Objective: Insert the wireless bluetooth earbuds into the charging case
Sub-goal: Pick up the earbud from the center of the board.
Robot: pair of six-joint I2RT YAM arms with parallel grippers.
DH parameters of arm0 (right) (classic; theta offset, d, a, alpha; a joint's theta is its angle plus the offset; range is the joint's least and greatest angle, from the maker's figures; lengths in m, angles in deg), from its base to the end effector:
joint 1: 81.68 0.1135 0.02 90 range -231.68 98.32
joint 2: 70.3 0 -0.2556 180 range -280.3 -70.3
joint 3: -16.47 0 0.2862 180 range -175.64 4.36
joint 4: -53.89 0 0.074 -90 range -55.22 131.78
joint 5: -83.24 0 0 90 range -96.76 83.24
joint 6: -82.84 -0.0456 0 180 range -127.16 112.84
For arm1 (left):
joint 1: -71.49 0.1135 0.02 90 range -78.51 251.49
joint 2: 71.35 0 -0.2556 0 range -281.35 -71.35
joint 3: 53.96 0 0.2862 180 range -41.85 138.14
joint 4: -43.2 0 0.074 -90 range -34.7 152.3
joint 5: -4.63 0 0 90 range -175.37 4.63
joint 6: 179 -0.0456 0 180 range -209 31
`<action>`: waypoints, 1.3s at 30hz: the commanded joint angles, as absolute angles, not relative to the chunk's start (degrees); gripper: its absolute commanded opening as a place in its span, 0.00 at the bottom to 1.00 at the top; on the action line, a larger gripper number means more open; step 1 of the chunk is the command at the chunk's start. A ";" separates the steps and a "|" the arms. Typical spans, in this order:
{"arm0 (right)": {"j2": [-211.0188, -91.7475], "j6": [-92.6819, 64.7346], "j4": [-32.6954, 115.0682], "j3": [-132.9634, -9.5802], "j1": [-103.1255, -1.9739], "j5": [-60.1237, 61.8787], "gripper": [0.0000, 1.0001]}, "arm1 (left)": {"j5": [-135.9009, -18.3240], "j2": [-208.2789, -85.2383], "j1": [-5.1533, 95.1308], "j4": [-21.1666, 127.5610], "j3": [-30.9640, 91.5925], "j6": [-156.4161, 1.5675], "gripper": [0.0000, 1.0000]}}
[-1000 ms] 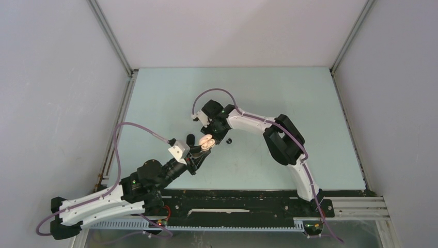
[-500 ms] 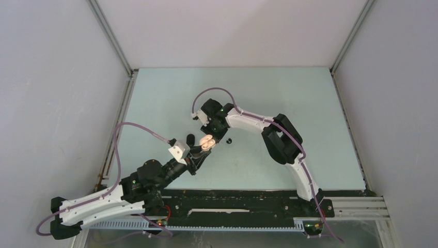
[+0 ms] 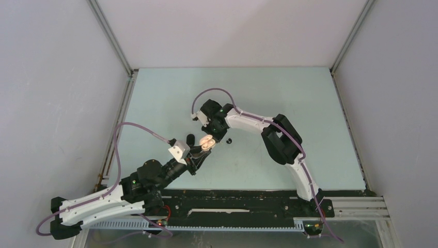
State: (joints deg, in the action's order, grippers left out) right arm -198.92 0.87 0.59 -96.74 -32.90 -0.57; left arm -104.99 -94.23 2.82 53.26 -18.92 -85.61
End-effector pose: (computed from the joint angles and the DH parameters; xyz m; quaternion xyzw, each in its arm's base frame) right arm 0.3250 0.3784 0.1260 -0.4756 0.8585 0.1140 0.1544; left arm 0.0802 -0.1632 0.2774 0.2656 0.6420 -0.3217 0.6433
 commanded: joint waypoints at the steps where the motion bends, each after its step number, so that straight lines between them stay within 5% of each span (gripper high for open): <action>1: -198.50 0.75 -0.41 -97.48 -32.21 -1.35 0.14 | -104.62 -94.03 2.58 51.04 -19.17 -86.64 0.00; 10: -191.34 1.28 -0.41 -97.11 -34.65 -0.10 0.00 | -104.24 -93.46 2.58 49.29 -20.28 -86.01 0.00; 18: -178.58 1.11 -1.77 -95.46 -42.89 12.57 0.00 | -103.33 -94.12 2.58 43.70 -22.58 -85.95 0.00; 29: -148.74 3.56 15.50 -79.63 -51.72 26.96 0.00 | -100.46 -101.21 2.58 28.09 -25.18 -86.52 0.00; 39: -137.22 4.69 8.38 -87.60 -49.86 39.84 0.00 | -92.99 -114.98 2.58 14.94 -21.44 -87.39 0.00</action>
State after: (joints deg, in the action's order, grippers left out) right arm -142.24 3.58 9.01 -85.57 -51.50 33.97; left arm -97.10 -111.60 2.82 24.52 -25.23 -86.09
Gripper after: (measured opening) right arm 0.149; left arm 0.285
